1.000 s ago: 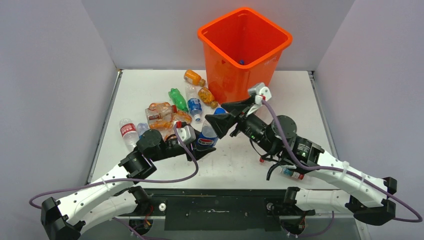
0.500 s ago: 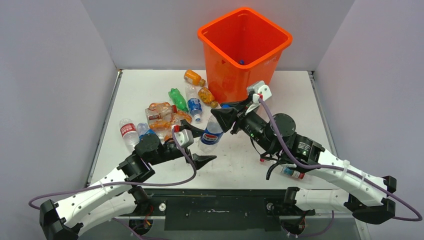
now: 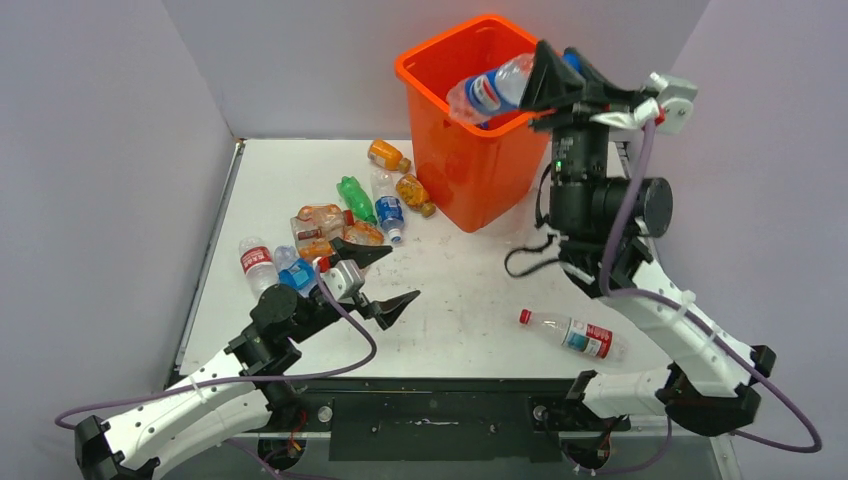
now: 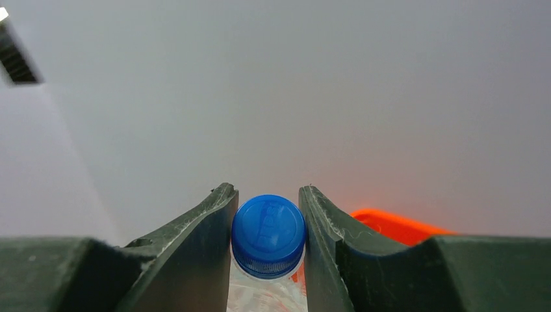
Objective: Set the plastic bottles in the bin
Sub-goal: Place the plastic bottle in the trash bin.
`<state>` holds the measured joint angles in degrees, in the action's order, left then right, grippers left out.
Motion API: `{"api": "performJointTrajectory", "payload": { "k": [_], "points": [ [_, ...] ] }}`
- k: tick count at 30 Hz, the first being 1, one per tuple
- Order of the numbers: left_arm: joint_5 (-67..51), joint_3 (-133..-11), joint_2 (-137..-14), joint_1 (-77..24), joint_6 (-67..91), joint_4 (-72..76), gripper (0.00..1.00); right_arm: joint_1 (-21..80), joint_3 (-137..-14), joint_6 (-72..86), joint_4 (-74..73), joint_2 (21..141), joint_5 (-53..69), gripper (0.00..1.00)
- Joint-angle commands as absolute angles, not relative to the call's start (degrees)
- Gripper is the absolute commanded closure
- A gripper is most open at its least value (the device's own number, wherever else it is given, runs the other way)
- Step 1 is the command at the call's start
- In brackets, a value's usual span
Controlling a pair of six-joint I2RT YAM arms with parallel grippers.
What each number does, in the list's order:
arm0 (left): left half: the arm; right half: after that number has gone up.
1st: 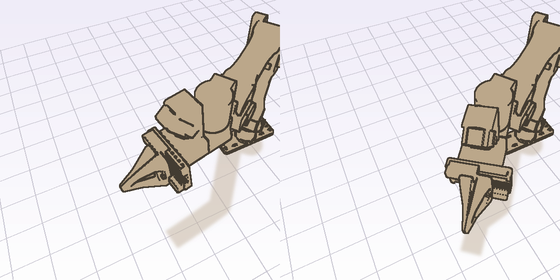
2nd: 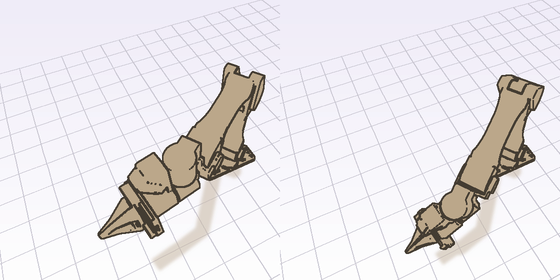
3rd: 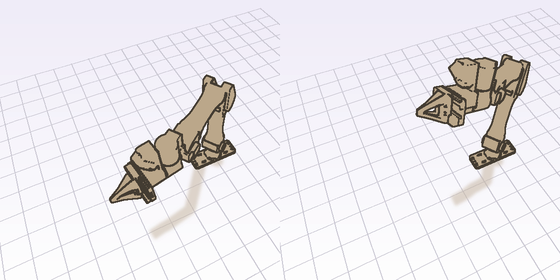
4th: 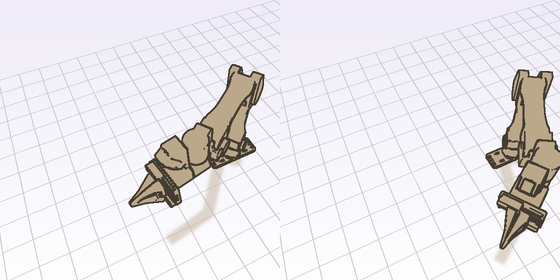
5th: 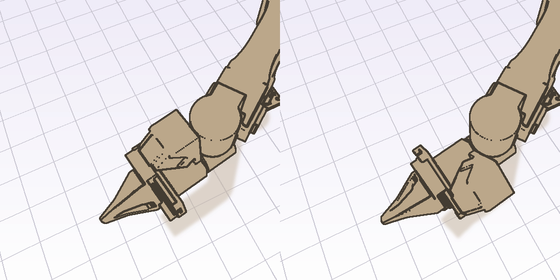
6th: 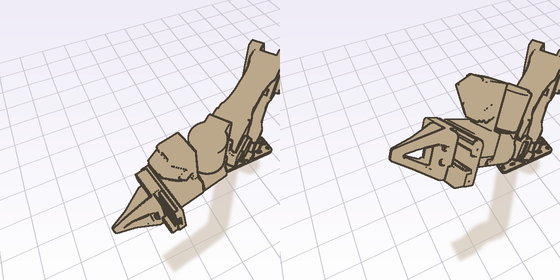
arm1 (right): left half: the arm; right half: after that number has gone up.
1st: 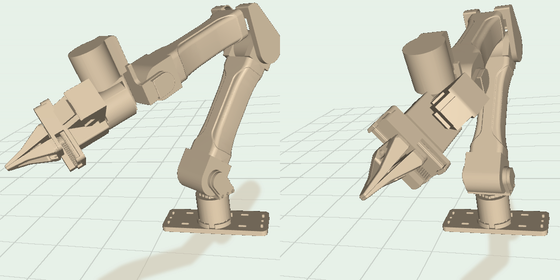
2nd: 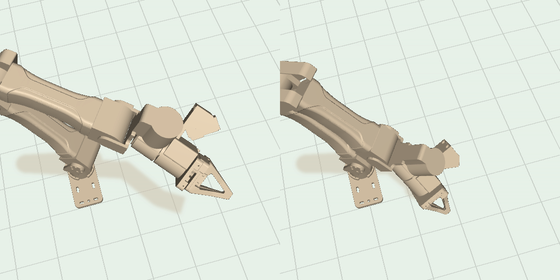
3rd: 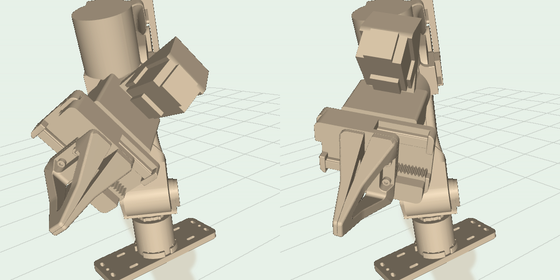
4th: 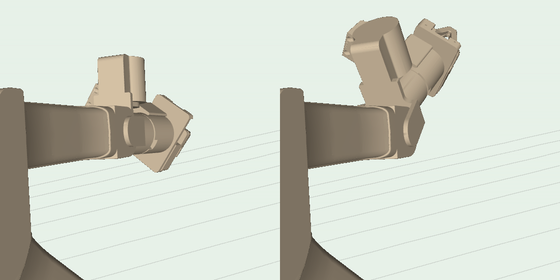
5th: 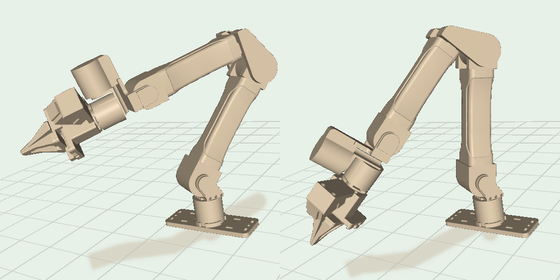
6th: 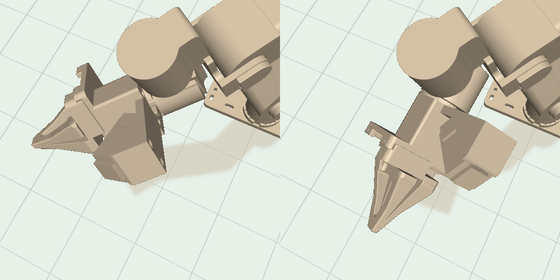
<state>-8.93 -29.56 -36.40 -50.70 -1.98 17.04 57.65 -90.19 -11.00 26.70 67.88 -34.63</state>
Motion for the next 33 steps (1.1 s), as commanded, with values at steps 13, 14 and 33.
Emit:
{"api": "performJointTrajectory", "payload": {
  "k": [13, 14, 33],
  "points": [
    [-3.4, -29.5, -36.1, -51.0, -3.4, 20.4, 0.04, 21.2, -122.6, 5.0, 21.8, 104.2, -35.6, 0.95],
    [-3.5, -29.5, -36.2, -51.0, -3.5, 20.4, 0.04, 21.2, -123.6, 4.6, 21.7, 105.5, -35.8, 0.95],
    [8.1, -31.1, -35.6, -51.0, -4.0, 17.1, 0.04, 28.9, -117.5, 14.0, 12.9, 95.1, -29.6, 0.1]
  ]
}}
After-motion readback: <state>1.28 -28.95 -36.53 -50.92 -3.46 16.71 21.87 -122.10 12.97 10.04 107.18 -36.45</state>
